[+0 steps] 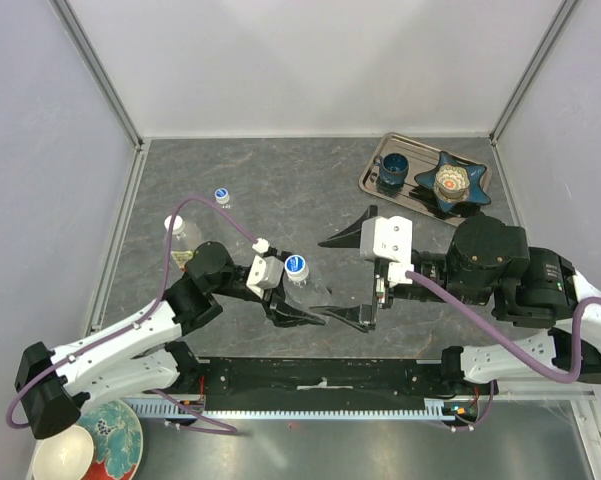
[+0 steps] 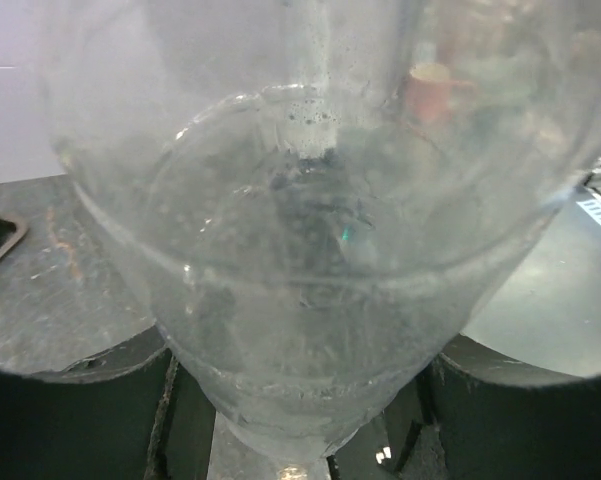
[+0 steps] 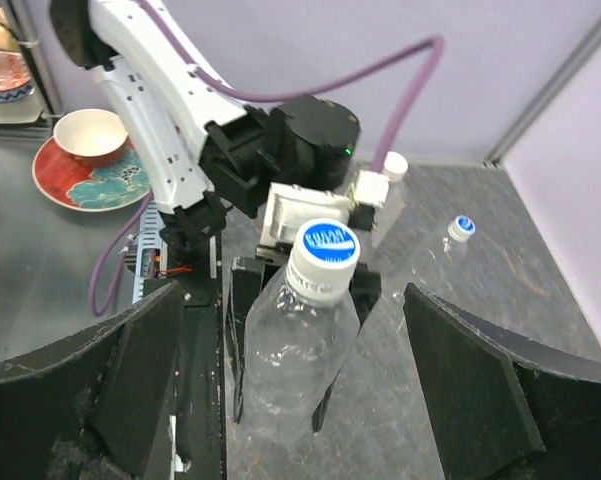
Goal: Screw on the bottle caps
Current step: Screw the bottle cap onto the plastic bottle.
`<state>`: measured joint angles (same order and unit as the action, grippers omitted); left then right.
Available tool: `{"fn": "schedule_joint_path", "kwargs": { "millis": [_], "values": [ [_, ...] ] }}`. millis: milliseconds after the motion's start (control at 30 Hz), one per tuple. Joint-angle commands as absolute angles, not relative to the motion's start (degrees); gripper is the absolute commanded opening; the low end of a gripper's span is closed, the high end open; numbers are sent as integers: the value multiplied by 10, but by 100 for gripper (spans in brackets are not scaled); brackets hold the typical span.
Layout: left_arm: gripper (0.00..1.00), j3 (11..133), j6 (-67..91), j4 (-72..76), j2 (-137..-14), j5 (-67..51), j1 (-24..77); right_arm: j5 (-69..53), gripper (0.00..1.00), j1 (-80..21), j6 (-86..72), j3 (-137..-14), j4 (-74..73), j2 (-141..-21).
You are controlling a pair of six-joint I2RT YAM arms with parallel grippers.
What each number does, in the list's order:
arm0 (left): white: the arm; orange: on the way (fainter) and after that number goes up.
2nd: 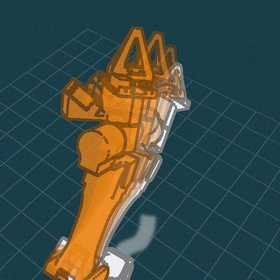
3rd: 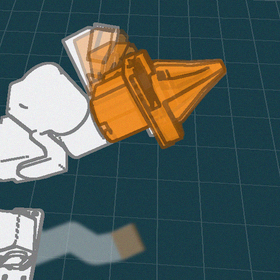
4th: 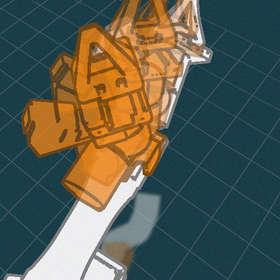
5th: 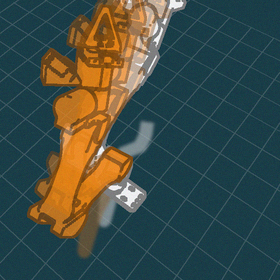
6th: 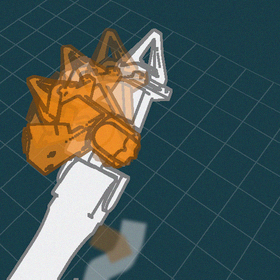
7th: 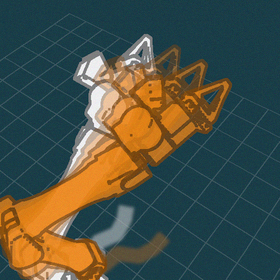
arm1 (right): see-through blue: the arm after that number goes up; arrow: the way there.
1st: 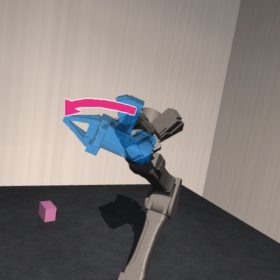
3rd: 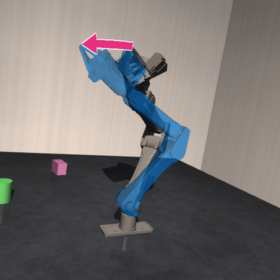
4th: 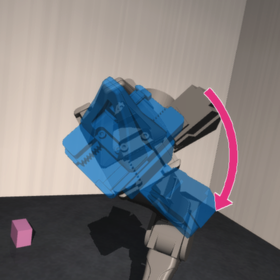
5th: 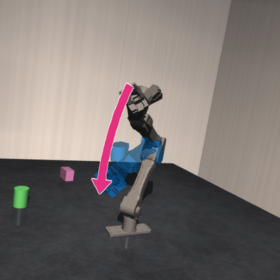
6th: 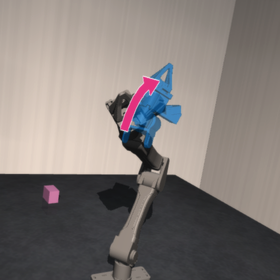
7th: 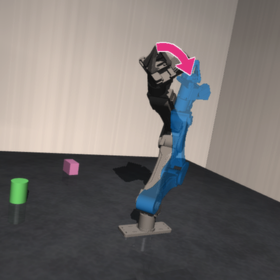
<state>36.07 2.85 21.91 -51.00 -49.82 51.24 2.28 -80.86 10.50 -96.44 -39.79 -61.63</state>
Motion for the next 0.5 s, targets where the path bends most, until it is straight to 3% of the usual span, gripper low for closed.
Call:
{"fn": "schedule_joint_path", "kwargs": {
  "millis": [0,267,400,467],
  "values": [
    [2,393,23,200,-523,-570,525,-76,98,-799,150,-1026,-390,-630],
    [2,409,-18,185,-534,-606,531,-174,98,-711,128,-1060,-412,-678],
    [2,410,-29,184,-531,-606,530,-403,98,-566,80,-1120,-416,-736],
    [2,405,-31,186,-528,-590,531,-460,98,-516,77,-1152,-411,-765]
  ]
}}
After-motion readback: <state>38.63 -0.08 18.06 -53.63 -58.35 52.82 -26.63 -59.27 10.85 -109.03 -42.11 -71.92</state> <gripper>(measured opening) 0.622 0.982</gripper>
